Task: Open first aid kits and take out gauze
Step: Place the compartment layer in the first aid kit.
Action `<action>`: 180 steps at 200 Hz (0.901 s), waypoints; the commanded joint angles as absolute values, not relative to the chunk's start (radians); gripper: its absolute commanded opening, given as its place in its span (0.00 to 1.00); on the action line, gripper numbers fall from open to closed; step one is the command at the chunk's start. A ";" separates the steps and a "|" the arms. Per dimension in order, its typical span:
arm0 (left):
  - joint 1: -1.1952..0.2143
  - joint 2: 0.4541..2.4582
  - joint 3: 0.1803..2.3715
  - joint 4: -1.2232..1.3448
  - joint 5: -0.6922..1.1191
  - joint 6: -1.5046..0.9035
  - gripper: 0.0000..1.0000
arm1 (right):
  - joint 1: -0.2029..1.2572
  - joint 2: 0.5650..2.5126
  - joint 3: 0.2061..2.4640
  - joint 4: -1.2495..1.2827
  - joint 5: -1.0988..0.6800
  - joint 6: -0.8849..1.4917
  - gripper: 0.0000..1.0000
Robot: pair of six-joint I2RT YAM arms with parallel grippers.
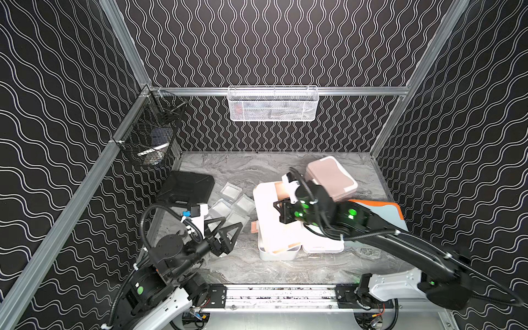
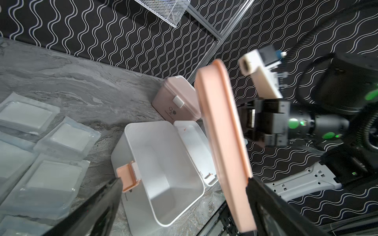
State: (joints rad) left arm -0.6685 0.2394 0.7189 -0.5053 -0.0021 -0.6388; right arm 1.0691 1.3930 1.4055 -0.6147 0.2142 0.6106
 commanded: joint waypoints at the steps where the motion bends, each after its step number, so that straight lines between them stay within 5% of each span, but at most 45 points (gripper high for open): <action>1: -0.667 0.185 0.707 -0.542 -0.041 -0.650 0.99 | 1.068 1.522 1.506 -0.808 0.289 0.743 0.00; 61: -0.667 0.159 0.696 -0.573 -0.031 -0.658 0.99 | 1.068 1.835 1.776 -1.112 0.400 0.888 0.00; 180: -0.668 0.173 0.673 -0.548 -0.012 -0.669 0.99 | 1.040 1.902 1.709 -1.074 0.369 0.881 0.00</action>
